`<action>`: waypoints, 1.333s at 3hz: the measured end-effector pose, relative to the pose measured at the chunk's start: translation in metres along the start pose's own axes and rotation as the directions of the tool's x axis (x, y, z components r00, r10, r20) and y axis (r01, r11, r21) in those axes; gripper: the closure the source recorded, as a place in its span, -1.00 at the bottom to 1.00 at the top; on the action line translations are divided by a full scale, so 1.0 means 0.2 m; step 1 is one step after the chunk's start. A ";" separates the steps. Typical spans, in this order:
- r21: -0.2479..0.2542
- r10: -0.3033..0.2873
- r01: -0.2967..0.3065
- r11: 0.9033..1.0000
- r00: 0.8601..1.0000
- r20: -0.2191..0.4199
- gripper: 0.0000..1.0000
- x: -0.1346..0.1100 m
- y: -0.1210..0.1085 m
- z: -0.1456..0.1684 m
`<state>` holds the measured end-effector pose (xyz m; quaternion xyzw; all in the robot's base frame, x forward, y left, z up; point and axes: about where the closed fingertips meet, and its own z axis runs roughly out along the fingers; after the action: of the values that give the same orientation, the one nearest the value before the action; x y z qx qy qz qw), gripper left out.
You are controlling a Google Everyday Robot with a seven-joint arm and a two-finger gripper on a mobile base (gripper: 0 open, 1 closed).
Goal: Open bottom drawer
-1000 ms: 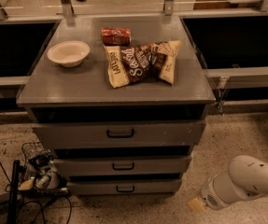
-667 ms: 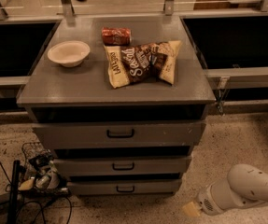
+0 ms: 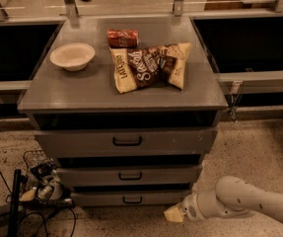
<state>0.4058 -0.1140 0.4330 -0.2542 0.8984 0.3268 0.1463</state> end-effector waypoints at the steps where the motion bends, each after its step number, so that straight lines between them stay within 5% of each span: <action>1: 0.006 0.003 -0.003 1.000 1.000 0.001 1.00 0.00 0.00 0.01; 2: 0.081 -0.002 0.003 0.997 1.000 -0.016 1.00 0.06 0.04 -0.01; 3: 0.184 0.048 -0.040 0.982 0.998 -0.040 1.00 0.32 0.12 0.07; 4: 0.178 0.053 -0.045 0.983 0.998 -0.040 1.00 0.31 0.12 0.08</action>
Offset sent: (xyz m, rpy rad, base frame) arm -0.0026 -0.0308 -0.0253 -0.3265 -0.3015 -0.3755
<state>0.3436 -0.1105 0.4065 -0.2253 0.9328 0.2437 0.1403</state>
